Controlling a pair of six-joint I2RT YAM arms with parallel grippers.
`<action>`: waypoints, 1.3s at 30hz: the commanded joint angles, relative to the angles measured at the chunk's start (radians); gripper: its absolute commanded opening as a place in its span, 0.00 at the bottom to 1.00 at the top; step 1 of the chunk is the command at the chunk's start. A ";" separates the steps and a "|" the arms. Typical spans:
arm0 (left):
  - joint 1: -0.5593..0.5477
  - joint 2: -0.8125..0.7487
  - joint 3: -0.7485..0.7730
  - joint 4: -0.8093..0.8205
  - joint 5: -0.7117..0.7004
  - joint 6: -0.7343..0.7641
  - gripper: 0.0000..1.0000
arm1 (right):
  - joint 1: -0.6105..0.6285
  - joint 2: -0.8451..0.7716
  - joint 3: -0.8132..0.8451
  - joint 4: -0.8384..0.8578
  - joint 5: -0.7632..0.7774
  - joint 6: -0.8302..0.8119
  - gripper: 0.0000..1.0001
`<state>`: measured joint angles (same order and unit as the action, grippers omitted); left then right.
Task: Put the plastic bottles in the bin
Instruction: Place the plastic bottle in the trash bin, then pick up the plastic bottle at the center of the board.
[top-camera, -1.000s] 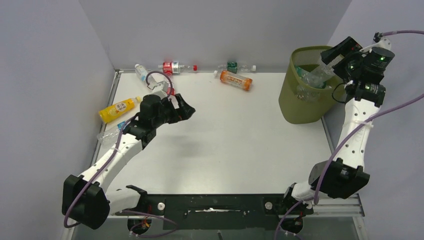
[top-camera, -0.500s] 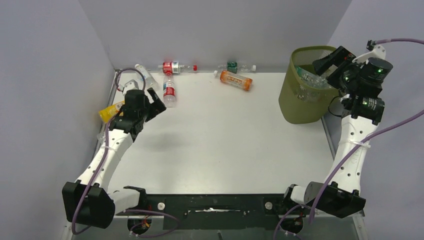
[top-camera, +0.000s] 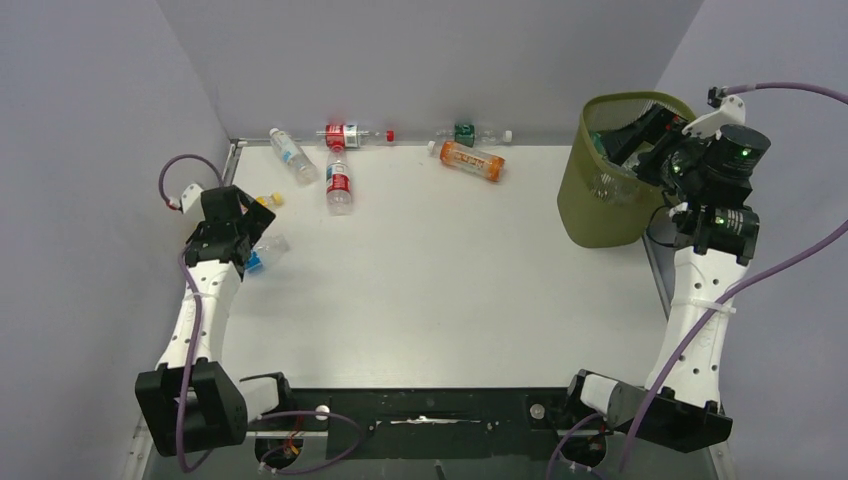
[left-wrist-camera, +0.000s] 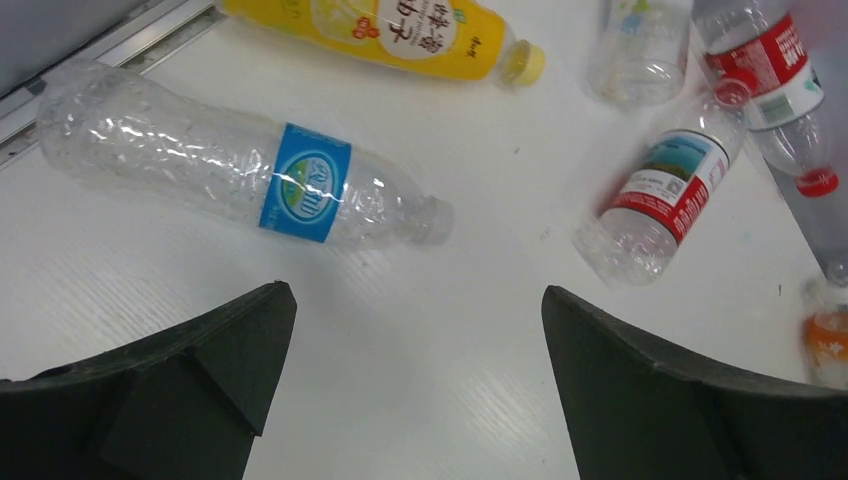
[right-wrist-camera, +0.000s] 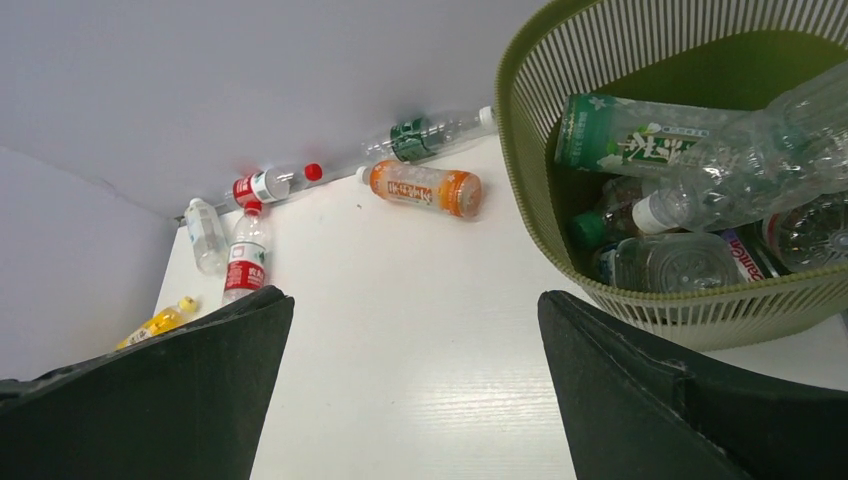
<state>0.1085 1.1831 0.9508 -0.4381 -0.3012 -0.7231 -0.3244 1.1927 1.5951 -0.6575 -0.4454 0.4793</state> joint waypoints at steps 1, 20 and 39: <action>0.087 0.019 -0.011 -0.011 -0.003 -0.109 0.98 | 0.033 -0.031 -0.017 0.035 -0.035 -0.005 1.00; 0.155 0.195 -0.003 -0.120 -0.105 -0.646 0.98 | 0.403 -0.037 -0.115 0.064 0.180 0.004 0.99; 0.224 0.411 0.018 -0.073 -0.067 -0.699 0.93 | 0.464 -0.061 -0.197 0.080 0.212 -0.001 0.99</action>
<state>0.3244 1.5581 0.9394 -0.5430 -0.3645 -1.4342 0.1291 1.1667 1.4033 -0.6384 -0.2504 0.4820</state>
